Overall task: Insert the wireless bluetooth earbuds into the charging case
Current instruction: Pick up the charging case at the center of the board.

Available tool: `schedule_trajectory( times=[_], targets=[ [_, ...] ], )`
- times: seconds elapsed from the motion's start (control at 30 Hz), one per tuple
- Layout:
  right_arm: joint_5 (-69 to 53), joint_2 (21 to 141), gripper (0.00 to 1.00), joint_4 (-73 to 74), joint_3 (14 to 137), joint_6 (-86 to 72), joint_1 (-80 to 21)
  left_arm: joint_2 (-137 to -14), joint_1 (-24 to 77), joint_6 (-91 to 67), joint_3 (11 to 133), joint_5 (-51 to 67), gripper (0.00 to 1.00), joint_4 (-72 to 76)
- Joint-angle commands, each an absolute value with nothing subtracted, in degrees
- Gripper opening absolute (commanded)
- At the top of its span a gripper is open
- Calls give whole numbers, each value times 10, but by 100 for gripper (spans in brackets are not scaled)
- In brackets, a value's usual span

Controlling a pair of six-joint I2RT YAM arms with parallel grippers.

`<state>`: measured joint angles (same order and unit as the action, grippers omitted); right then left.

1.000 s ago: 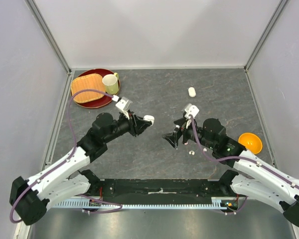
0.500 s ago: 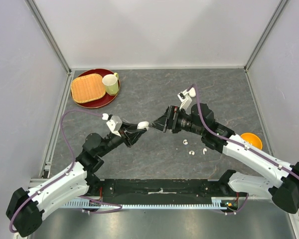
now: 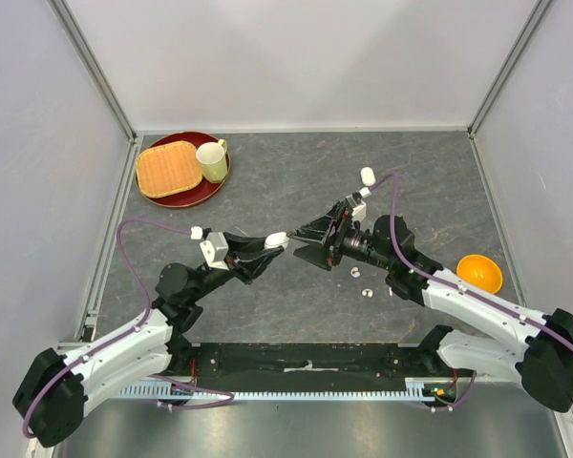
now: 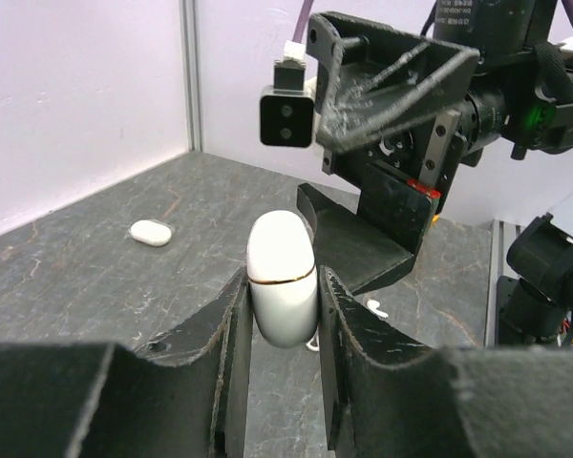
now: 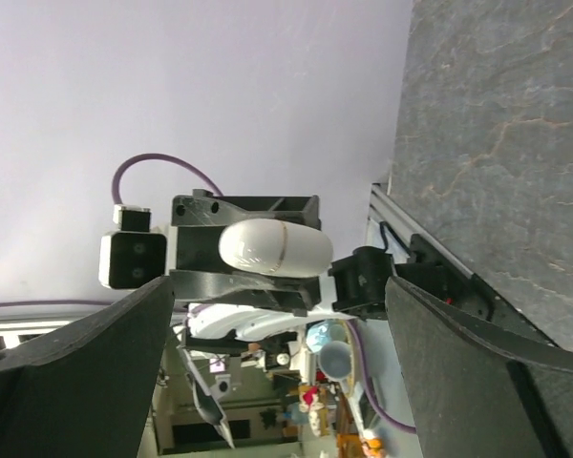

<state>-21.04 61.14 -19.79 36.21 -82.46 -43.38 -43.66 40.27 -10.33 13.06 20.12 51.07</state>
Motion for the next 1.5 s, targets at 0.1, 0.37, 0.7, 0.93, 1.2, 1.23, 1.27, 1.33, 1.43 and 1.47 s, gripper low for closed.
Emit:
schedule_trajectory(
  times=[0.1,0.37,0.7,0.93,1.2,1.23,1.27,1.33,1.43,1.47],
  targets=[
    [-233,634,97,-287,372,-917,-434,-468,403,-84,141,240,2,587],
    [-238,642,86,-252,382,-946,-435,-488,403,-83,149,247,2,596],
    [-237,664,79,-300,358,-991,-436,-505,403,-84,156,253,2,608],
    [-232,671,67,-313,355,-999,-440,-515,404,-88,159,260,2,610],
    [-233,679,52,-340,351,-1013,-446,-525,404,-92,162,253,4,612],
    [-233,679,47,-343,348,-1015,-446,-525,404,-97,163,254,5,612],
    [-232,681,44,-345,347,-1016,-446,-527,404,-98,164,256,5,612],
    [-232,682,32,-359,344,-1019,-446,-532,404,-107,166,257,6,611],
    [-229,681,20,-361,342,-1016,-448,-538,404,-122,171,257,12,603],
    [-229,680,19,-360,342,-1009,-447,-540,404,-126,175,256,12,600]
  ],
)
